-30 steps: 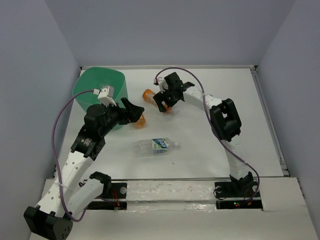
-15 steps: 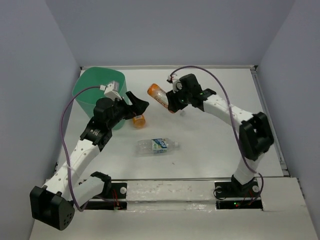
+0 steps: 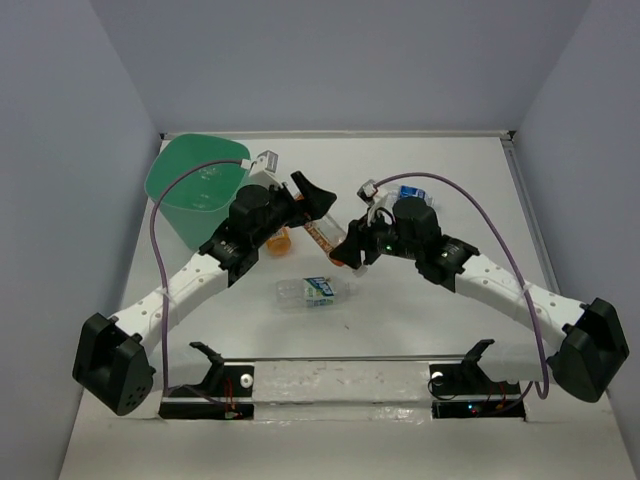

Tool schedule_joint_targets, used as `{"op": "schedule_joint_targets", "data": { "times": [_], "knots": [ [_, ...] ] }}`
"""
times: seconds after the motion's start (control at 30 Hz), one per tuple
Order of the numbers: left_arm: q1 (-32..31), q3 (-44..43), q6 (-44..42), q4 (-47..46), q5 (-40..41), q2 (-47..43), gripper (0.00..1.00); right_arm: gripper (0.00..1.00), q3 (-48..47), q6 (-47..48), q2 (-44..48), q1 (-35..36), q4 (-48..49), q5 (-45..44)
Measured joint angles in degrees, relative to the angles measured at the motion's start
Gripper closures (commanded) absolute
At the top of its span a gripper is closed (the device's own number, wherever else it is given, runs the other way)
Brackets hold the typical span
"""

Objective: Put the plastic bottles in the bin

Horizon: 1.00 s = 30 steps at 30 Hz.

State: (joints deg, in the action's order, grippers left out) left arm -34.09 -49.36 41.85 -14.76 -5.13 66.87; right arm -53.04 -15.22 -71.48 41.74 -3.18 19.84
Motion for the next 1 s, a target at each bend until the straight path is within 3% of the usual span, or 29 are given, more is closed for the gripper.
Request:
{"op": "schedule_joint_targets", "data": {
  "times": [0.1,0.2,0.27,0.33,0.47,0.67,0.87,1.0],
  "knots": [
    [-0.9,-0.8,0.0,-1.0,1.7,2.0,0.2,0.61,2.4,-2.5,1.8,0.6,1.5,0.2],
    [-2.8,-1.7,-0.8,-1.3,4.4,2.7,0.69,0.48,4.4,-4.6,3.6,0.4,2.6,0.0],
    [-3.5,-2.5,-1.4,-1.1,5.3,2.6,0.79,0.33,5.4,-5.3,5.1,0.2,3.7,-0.2],
    [-3.9,-3.7,-1.9,-0.2,5.7,2.6,0.87,0.24,6.1,-5.8,6.2,0.2,4.5,-0.2],
    [-4.5,-7.8,-3.7,3.0,7.7,2.6,0.89,0.08,6.3,-6.7,8.0,0.4,6.2,0.6],
    [-2.5,-18.3,-8.6,13.0,13.3,1.4,0.87,0.05,7.7,-7.2,12.5,0.5,7.3,2.4],
    [12.5,-32.7,-15.9,19.2,23.8,-1.5,0.85,0.05,10.7,-7.3,15.0,1.1,5.6,1.8],
    [17.5,-36.6,-20.7,19.5,30.9,-2.9,0.83,0.06,11.2,-7.0,13.7,1.1,3.2,-1.2]
  ]
}}
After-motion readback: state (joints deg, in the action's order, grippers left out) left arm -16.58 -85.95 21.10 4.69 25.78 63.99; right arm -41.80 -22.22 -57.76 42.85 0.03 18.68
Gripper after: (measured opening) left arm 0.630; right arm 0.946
